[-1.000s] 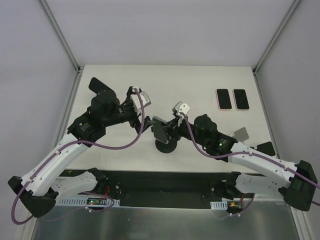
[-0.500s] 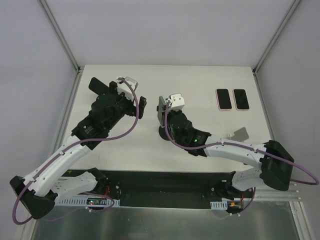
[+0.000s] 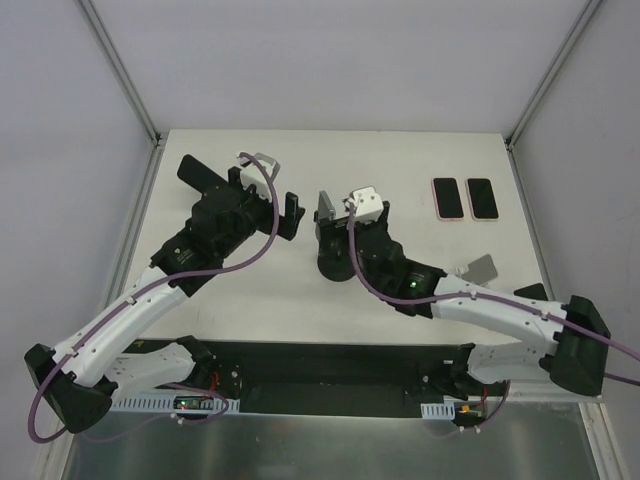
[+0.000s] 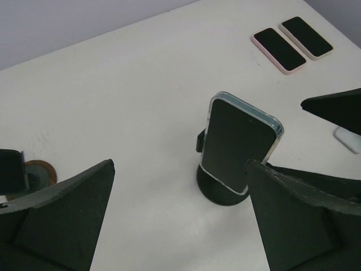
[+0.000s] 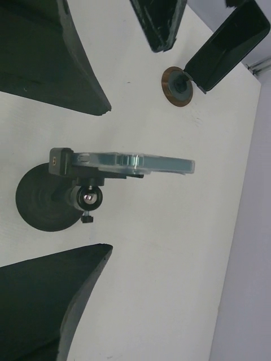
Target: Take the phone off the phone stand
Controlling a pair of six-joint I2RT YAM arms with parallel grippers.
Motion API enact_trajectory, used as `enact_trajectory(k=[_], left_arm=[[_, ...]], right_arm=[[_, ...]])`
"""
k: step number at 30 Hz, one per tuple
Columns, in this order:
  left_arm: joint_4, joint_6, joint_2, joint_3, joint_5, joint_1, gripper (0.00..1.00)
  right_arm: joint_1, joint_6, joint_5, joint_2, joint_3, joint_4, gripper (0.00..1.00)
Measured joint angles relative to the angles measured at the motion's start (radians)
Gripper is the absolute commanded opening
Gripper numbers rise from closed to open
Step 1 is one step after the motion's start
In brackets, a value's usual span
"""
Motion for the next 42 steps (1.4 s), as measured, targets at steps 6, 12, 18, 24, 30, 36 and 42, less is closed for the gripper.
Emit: enact_trajectory(k=[6,12,18,24,30,36,42], left_arm=[[-0.004,-0.109,0.046,0.01,0.029,-0.041,0.99],[-0.012,-0.183,0.154,0.067,-0.055,-0.166,0.99],[-0.015,-0.216,0.3,0.137,-0.24,-0.294,0.99],[-0.018,-0.216,0.44,0.2,-0.444,-0.337,0.89],[-0.018,-0.219,0.481,0.207,-0.568,-0.348,0.73],[-0.018,-0.24,0.492,0.207,-0.597,-0.347,0.61],[-0.018,-0.272,0.507,0.207,-0.593,-0.348,0.4]], right_arm=[[-0.082,-0.019,-0.083,-0.241,-0.069,-0.104,0.96],[-0.258,-0.015,-0.156,-0.47,-0.213,-0.172,0.96],[-0.431,0.016,-0.303,-0.525,-0.368,-0.171,0.96],[-0.481,0.034,-0.445,-0.5,-0.489,-0.123,0.96],[-0.486,0.031,-0.517,-0.491,-0.52,-0.034,0.96],[-0.486,0.03,-0.564,-0.485,-0.592,0.077,0.96],[-0.486,0.025,-0.63,-0.478,-0.623,0.157,0.96]])
